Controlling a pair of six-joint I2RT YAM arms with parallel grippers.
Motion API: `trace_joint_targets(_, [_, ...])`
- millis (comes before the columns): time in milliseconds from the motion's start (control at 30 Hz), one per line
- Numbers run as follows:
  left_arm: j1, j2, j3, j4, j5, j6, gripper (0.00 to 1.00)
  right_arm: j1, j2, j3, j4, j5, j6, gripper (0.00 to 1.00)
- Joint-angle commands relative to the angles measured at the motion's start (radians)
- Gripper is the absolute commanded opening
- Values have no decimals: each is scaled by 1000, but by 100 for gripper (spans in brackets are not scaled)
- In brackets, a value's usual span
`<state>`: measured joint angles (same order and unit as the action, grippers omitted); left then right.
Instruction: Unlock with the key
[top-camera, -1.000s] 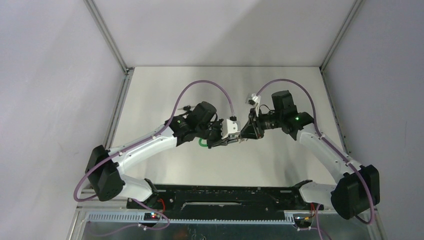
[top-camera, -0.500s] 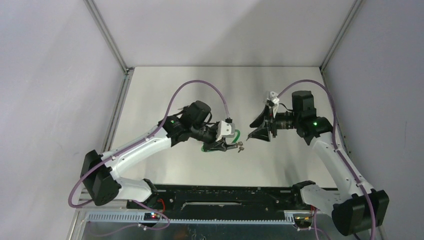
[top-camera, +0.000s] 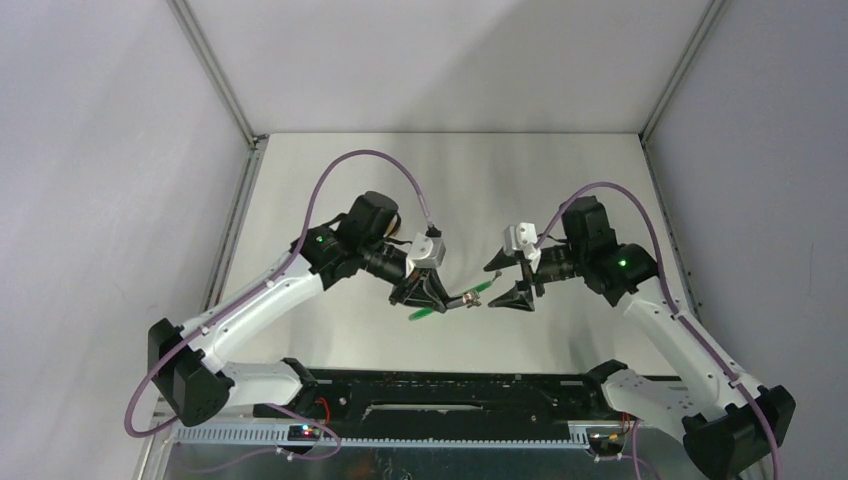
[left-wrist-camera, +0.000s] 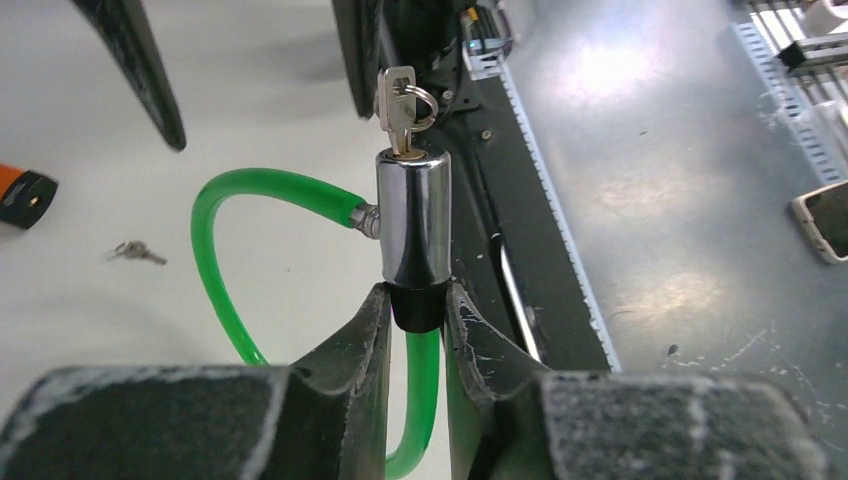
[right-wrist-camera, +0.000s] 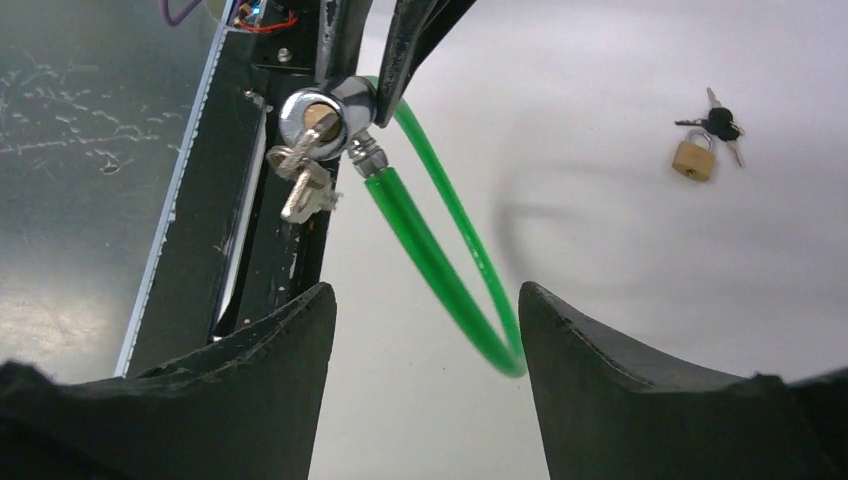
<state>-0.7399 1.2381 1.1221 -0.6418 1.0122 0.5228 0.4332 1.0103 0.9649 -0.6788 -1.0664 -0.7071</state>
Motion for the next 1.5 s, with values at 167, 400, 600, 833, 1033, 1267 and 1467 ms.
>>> trace_joint_targets(167, [9,-69,53,62,174,-32,0,140,48,23,100,136,4,65])
trace_joint_targets(400, [33,-96,28,121,199,-86,0,179,97,23,110,169,40,20])
trace_joint_targets(600, [66,-112,-2,185,259,-123,0,114,122,23,146,195,130,0])
trace_joint_targets(833, [92,-119,-22,202,273,-135,0,56,118,23,161,203,172,0])
trace_joint_targets(1033, [155,-131,-30,200,243,-146,0,-16,119,23,242,244,288,0])
trace_joint_targets(1267, [402,-147,-43,166,156,-230,0,-89,234,41,338,346,463,13])
trace_joint_targets(1467, [627,-153,-70,3,24,-292,0,-79,358,78,435,363,596,15])
